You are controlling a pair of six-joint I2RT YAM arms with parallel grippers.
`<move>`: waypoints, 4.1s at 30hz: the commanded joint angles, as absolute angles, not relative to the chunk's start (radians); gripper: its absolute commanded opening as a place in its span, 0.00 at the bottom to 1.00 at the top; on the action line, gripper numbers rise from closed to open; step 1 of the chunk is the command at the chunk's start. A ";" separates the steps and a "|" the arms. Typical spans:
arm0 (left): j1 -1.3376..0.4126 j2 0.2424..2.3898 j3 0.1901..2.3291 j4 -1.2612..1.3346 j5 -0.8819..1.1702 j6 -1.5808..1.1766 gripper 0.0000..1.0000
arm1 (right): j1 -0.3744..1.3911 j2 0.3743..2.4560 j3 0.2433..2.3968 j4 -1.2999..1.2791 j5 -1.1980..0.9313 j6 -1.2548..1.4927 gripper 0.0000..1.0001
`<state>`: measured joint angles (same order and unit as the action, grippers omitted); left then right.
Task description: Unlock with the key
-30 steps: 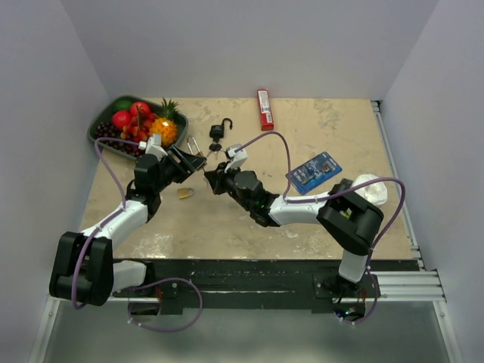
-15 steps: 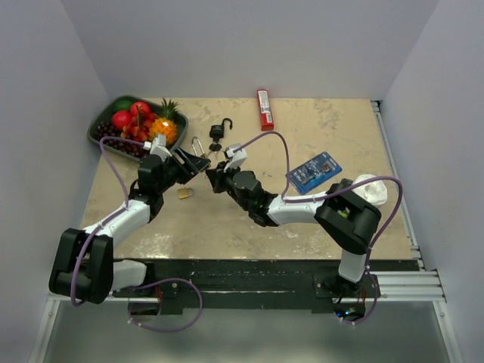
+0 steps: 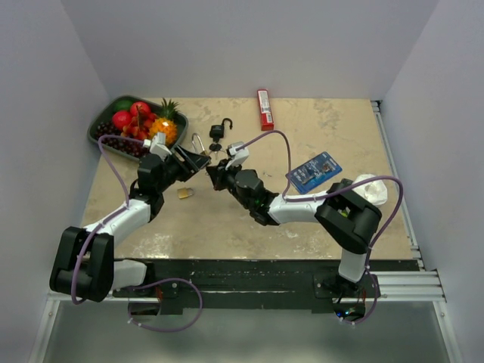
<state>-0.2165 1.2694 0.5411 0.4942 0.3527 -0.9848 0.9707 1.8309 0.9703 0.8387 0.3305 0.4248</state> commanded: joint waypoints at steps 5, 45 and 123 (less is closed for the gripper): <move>-0.262 1.250 0.568 0.499 0.525 -0.980 0.00 | 0.933 1.744 0.989 0.864 0.321 0.434 0.01; -0.215 1.218 0.580 0.428 0.440 -0.927 0.00 | 0.951 1.618 0.882 0.571 0.106 0.598 0.34; -0.259 1.230 0.568 0.472 0.511 -0.908 0.00 | 0.878 1.741 1.035 0.647 0.196 0.532 0.00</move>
<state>-0.2218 1.2465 0.5430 0.3862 0.3927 -0.9123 0.9367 1.7443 0.9825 0.5323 0.1562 0.5465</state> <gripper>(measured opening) 0.629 0.010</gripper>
